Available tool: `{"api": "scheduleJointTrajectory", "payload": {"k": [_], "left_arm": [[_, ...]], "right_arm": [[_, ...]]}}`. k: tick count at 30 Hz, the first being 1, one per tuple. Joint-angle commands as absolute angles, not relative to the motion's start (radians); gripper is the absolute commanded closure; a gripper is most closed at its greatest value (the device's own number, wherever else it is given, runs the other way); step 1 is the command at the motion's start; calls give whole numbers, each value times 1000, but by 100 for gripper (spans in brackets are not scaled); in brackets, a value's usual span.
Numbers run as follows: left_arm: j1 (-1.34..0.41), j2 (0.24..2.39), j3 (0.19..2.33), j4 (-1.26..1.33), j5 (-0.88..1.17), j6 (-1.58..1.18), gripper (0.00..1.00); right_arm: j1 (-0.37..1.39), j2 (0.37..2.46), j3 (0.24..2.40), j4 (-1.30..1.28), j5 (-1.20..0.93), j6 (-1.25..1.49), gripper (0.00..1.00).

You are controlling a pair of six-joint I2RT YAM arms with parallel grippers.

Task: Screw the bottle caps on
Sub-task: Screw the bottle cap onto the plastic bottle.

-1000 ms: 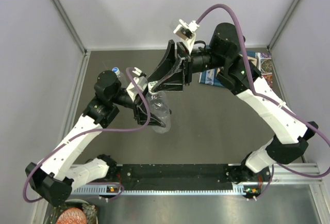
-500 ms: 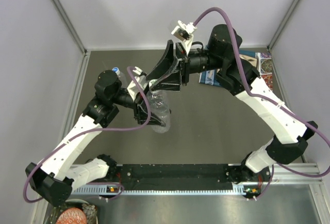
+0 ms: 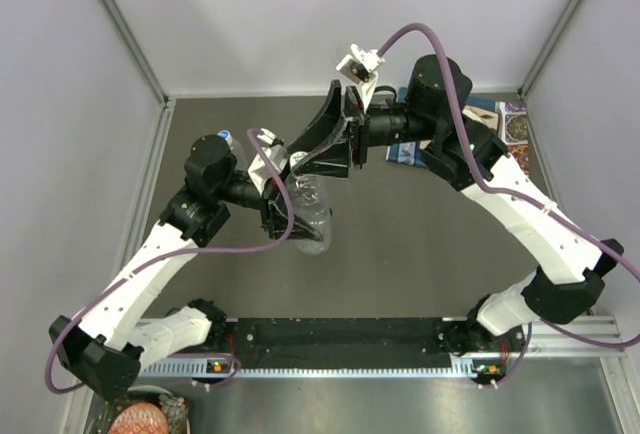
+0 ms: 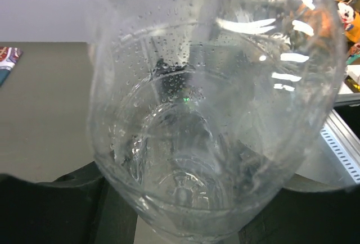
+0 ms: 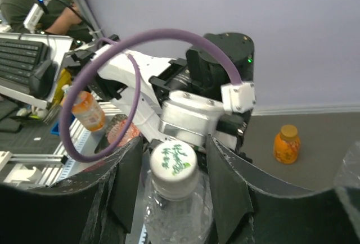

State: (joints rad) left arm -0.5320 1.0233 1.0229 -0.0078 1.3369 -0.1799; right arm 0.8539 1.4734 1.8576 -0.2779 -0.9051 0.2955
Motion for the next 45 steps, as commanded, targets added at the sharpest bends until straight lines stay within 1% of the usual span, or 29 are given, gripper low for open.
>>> {"api": "scheduleJointTrajectory", "payload": {"k": [1,3,6,7,9,10,11,12,13,17,18,24,30,32,33,38,42,45], "left_arm": [[-529,994,1101,66,1307,-141,100],[-528,992,1104,64,1299,-135,100],[-528,992,1104,63,1302,-135,100],[-528,991,1104,58,1302,-133,100],[-526,989,1103,48,1304,-120,100],[-528,989,1101,35,1304,-117,100],[-528,988,1100,32,1305,-107,100],[-528,986,1094,32,1307,-107,100],[-528,985,1091,32,1308,-106,100],[-528,979,1083,25,1312,-97,100],[-528,976,1081,25,1313,-95,100],[-528,973,1069,12,1318,-87,100],[-528,963,1057,12,1324,-89,100],[-529,962,1055,12,1324,-87,100],[-528,960,1054,12,1324,-89,100],[-529,954,1040,12,1327,-90,100],[-529,948,1031,11,1328,-92,100],[-529,951,1031,11,1328,-94,100]], "right_arm": [[850,1462,1807,-348,-825,268,50],[848,1453,1801,-348,-792,265,51],[848,1450,1804,-348,-776,262,58],[848,1448,1805,-348,-772,262,66],[848,1443,1806,-345,-765,259,70],[848,1437,1805,-345,-765,259,68],[847,1434,1804,-347,-767,256,65],[847,1433,1804,-347,-767,256,51],[845,1430,1804,-350,-764,255,48],[831,1437,1827,-344,-753,265,45],[830,1440,1842,-344,-750,267,42],[824,1462,1905,-334,-738,276,41],[822,1459,1919,-308,-736,271,39],[822,1466,1924,-299,-750,279,41],[824,1470,1927,-299,-753,281,44],[822,1482,1925,-270,-767,298,47],[824,1488,1930,-259,-773,304,51],[824,1493,1930,-244,-785,311,53]]}}
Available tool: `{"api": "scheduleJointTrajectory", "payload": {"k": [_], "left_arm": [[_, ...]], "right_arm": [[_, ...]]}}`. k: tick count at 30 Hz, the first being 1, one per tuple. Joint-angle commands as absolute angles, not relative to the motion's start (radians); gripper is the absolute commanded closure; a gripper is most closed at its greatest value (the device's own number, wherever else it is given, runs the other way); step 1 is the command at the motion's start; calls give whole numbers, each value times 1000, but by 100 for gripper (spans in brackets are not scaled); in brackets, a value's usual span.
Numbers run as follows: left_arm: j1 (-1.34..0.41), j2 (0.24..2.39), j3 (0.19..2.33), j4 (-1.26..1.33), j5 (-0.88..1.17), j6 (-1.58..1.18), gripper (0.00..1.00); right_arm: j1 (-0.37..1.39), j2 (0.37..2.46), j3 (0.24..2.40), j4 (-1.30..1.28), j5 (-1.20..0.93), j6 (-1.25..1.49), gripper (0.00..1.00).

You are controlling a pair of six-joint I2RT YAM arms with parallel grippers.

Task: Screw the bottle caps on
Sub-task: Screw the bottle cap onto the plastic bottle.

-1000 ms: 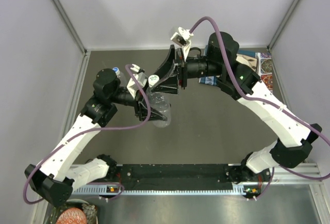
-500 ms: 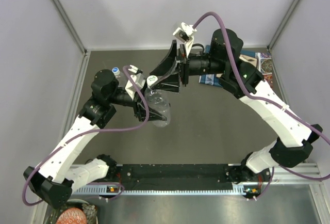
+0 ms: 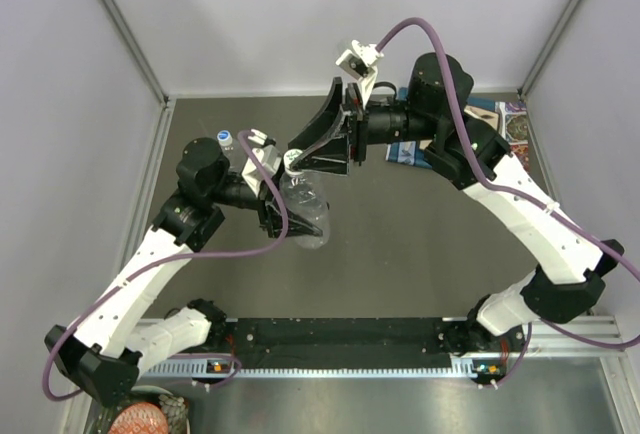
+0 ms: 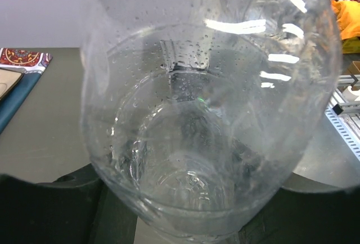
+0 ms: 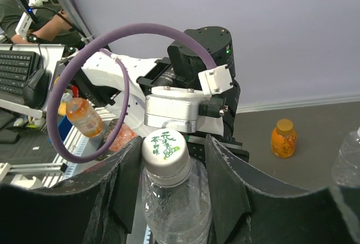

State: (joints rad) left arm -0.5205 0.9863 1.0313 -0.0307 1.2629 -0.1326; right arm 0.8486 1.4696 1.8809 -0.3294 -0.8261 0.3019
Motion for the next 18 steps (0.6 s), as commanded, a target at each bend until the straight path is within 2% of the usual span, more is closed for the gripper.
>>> {"api": "scheduleJointTrajectory", "payload": {"k": [1,8,10,11,14,18], "left_arm": [[-529,951,1031,9,1327,-94,100],[-529,959,1037,9,1312,-97,100],[-529,960,1040,8,1301,-100,100],[-528,960,1045,6,1293,-98,100],[-528,962,1060,-29,1252,-83,100],[-526,962,1086,-74,1160,-57,100]], "right_arm": [[821,1493,1930,-241,-791,313,54],[824,1488,1898,-229,-831,327,61],[824,1486,1890,-230,-830,325,66],[825,1485,1884,-230,-828,322,74],[824,1477,1861,-232,-810,322,84],[825,1453,1803,-232,-775,310,91]]}}
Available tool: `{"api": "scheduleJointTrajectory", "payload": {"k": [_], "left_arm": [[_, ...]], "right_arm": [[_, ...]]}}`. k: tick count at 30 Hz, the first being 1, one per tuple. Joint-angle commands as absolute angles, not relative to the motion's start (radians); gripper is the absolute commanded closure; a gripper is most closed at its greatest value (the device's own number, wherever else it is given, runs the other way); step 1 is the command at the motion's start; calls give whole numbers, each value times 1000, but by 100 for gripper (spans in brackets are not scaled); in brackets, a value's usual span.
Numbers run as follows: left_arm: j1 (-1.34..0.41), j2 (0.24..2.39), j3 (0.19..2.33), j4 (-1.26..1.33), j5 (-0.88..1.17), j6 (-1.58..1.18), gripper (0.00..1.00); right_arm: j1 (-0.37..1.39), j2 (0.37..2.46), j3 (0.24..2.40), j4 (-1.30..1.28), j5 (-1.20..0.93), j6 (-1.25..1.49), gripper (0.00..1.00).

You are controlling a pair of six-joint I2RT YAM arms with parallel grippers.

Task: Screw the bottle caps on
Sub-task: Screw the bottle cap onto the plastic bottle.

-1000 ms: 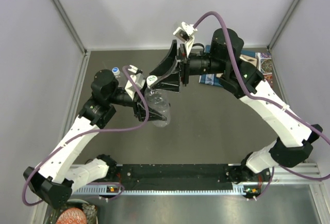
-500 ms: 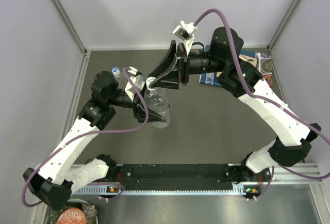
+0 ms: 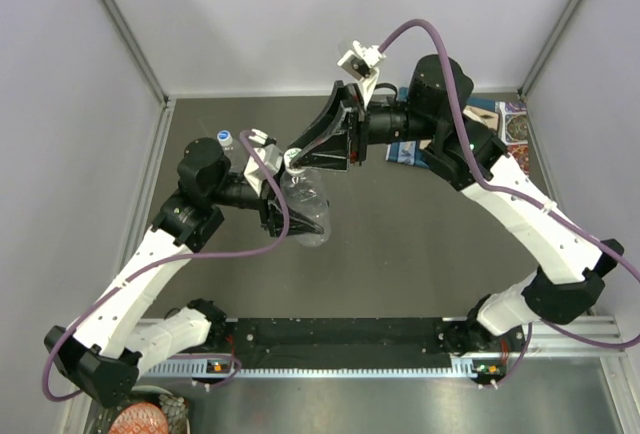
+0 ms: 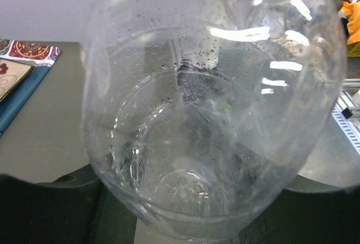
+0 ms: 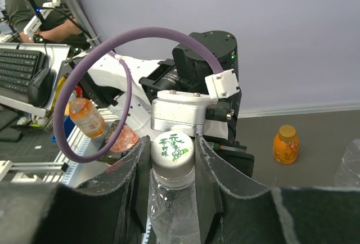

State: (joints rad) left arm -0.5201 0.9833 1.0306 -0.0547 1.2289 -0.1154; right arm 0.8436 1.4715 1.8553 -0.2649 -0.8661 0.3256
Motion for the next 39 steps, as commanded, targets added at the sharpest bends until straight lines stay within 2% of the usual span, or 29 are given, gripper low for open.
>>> {"api": "scheduleJointTrajectory", "payload": {"k": [1,5,11,17,25,29,31,34,39], "left_arm": [[-526,962,1091,-83,1097,-51,100],[-525,957,1120,-117,884,-44,100],[-522,951,1150,-181,652,-17,100],[-522,942,1154,-233,555,31,100],[-522,934,1147,-244,537,35,100],[-522,923,1149,-242,534,23,100],[-522,917,1146,-238,532,20,96],[-519,910,1140,-238,494,14,99],[-512,902,1109,-238,455,5,100]], "right_arm": [[827,1447,1792,-233,-753,308,92],[859,1414,1727,-259,-622,276,100],[992,1407,1695,-345,-244,224,100],[1103,1414,1674,-370,119,245,100],[1193,1454,1717,-451,547,268,100],[1196,1454,1710,-482,669,281,100],[1196,1453,1703,-489,707,288,100],[1196,1462,1706,-506,750,308,100],[1196,1497,1727,-511,717,334,100]]}}
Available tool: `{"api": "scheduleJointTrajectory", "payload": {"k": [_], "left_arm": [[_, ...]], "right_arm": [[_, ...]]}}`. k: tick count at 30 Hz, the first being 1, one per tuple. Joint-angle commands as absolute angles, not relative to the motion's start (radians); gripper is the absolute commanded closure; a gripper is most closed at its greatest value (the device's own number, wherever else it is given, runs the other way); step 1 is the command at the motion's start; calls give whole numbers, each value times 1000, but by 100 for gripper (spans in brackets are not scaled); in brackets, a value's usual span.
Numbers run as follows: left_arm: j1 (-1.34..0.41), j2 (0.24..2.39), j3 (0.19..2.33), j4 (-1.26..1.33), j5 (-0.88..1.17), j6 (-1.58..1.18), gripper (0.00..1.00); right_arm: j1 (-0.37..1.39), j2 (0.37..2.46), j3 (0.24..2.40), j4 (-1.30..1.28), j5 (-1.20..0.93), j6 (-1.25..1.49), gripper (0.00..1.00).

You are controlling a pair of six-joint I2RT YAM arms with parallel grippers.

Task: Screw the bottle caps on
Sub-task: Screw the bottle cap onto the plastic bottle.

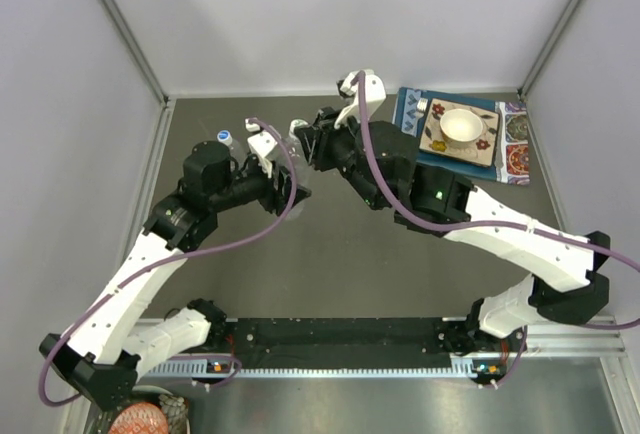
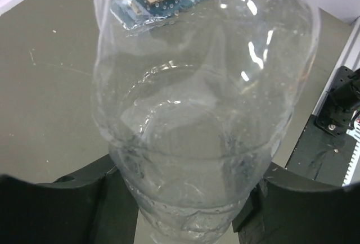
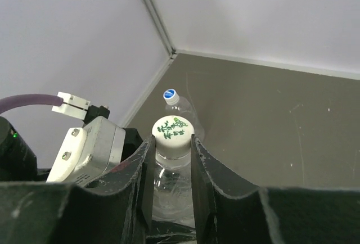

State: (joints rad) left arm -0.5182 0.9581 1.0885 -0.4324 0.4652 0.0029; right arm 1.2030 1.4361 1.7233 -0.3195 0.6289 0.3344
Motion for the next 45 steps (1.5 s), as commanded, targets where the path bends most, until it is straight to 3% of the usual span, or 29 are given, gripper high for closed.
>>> {"api": "scheduleJointTrajectory", "payload": {"k": [1,3,6,7,8,10,12,16,18,24,31,35,41,45], "left_arm": [[-512,902,1100,-238,462,-23,100],[-511,899,1089,-232,526,-8,100],[-505,887,1066,-193,599,-8,100],[-503,881,1052,-186,616,-6,100],[-500,877,1046,-160,626,-6,100],[-489,871,1031,-140,698,-8,100],[-474,873,1031,-123,823,38,100],[-474,882,1051,-140,1162,63,100],[-474,891,1049,-141,1218,52,100],[-476,917,1052,-127,1338,3,100],[-474,927,1040,-80,1301,-60,100],[-472,907,970,145,1276,-257,100],[-476,900,934,219,1269,-328,100],[-476,899,940,227,1264,-334,100]], "right_arm": [[1197,1500,1753,-511,706,327,100],[1195,1500,1779,-511,683,321,100],[1195,1474,1825,-499,609,304,82],[1196,1454,1836,-492,586,307,66],[1195,1441,1839,-486,563,311,57],[1189,1410,1830,-479,485,331,47],[1178,1339,1803,-451,402,330,44],[1100,1157,1608,-290,87,272,39],[1014,1089,1560,-209,-111,265,38],[881,1181,1618,-198,-524,226,36],[864,1265,1646,-106,-750,261,35],[862,1267,1615,20,-851,275,35],[842,1290,1577,216,-1006,420,36],[841,1321,1588,253,-1034,471,42]]}}
